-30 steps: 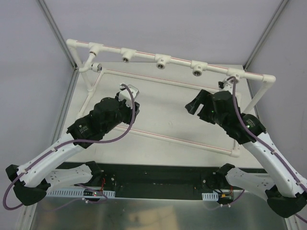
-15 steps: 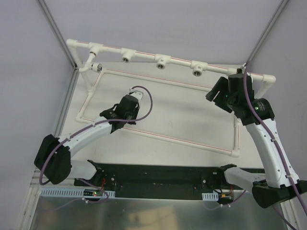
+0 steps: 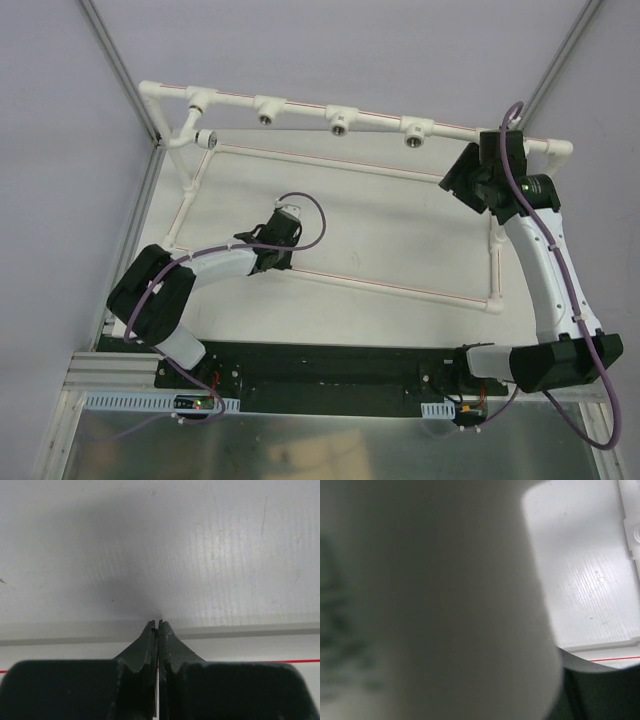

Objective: Install the water faucets
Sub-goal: Adjust the adaptor at the center of the board.

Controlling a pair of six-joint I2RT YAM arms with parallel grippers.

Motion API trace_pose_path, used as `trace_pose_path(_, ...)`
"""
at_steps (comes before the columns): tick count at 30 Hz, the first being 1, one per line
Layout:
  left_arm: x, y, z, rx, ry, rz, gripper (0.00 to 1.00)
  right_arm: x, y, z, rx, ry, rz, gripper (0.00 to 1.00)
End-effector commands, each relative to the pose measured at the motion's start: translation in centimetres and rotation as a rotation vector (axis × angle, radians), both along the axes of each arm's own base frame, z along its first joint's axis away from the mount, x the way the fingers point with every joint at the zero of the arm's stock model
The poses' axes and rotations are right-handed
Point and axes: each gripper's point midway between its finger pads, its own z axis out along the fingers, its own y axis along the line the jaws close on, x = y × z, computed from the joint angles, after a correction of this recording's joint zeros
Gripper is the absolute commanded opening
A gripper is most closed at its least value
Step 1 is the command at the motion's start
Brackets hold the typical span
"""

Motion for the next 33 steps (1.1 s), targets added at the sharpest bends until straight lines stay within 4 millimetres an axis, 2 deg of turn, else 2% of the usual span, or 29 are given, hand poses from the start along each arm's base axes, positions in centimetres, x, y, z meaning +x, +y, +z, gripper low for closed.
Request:
trace_pose_path(1, -4.8, -0.8, -3.3, -0.009, 0.171, -0.025, 0.0, 4.3, -0.1, 2.6, 0.012, -0.083, -0.022, 0.58)
trace_pose_path(4, -6.8, -2.7, -4.0, 0.004, 0.194, -0.079, 0.0, 6.6, 0.0, 3.1, 0.016, -0.072, -0.013, 0.58)
trace_pose_path(9, -10.3, -7.3, -5.3, -0.004, 0.241, -0.162, 0.0, 10.6, 0.9, 3.8, 0.007, -0.056, 0.035, 0.59)
trace_pose_path(11, -11.7, -9.9, -5.4, -0.02, 0.25, -0.22, 0.0, 12.3, 1.4, 4.9, 0.02, -0.073, 0.057, 0.6)
trace_pose_path(13, -13.1, -12.3, -6.0, -0.022, 0.269, -0.278, 0.0, 14.0, 2.0, 4.1, 0.032, -0.049, 0.082, 0.6)
trace_pose_path(16, -13.6, -15.4, -5.8, -0.048, 0.27, -0.327, 0.0, 15.6, 3.8, 3.8, 0.068, -0.044, 0.185, 0.64)
trace_pose_path(19, -13.1, -18.0, -3.7, -0.1, 0.229, -0.372, 0.0, 15.7, 4.1, 4.3, 0.062, -0.066, 0.226, 0.68)
trace_pose_path(21, -12.5, -19.2, -0.9, -0.14, 0.174, -0.405, 0.0, 14.7, 4.0, 5.0, 0.059, -0.1, 0.231, 0.7)
trace_pose_path(22, -12.5, -19.4, 0.6, -0.158, 0.149, -0.425, 0.0, 13.8, 3.9, 5.9, 0.063, -0.135, 0.228, 0.71)
trace_pose_path(25, -12.8, -20.0, 6.9, -0.249, 0.045, -0.51, 0.0, 11.0, 3.2, 7.9, 0.059, -0.223, 0.207, 0.78)
trace_pose_path(26, -13.1, -20.0, 9.3, -0.285, 0.009, -0.54, 0.0, 10.2, 2.8, 8.0, 0.056, -0.234, 0.191, 0.79)
trace_pose_path(28, -14.4, -19.9, 13.7, -0.367, -0.039, -0.625, 0.02, 8.2, 2.5, 8.6, 0.071, -0.254, 0.171, 0.82)
trace_pose_path(31, -16.6, -18.6, 20.0, -0.495, -0.125, -0.721, 0.08, 5.4, 2.7, 9.1, 0.119, -0.297, 0.171, 0.84)
trace_pose_path(33, -17.0, -16.9, 23.8, -0.548, -0.205, -0.734, 0.13, 3.7, 2.7, 9.1, 0.14, -0.319, 0.164, 0.84)
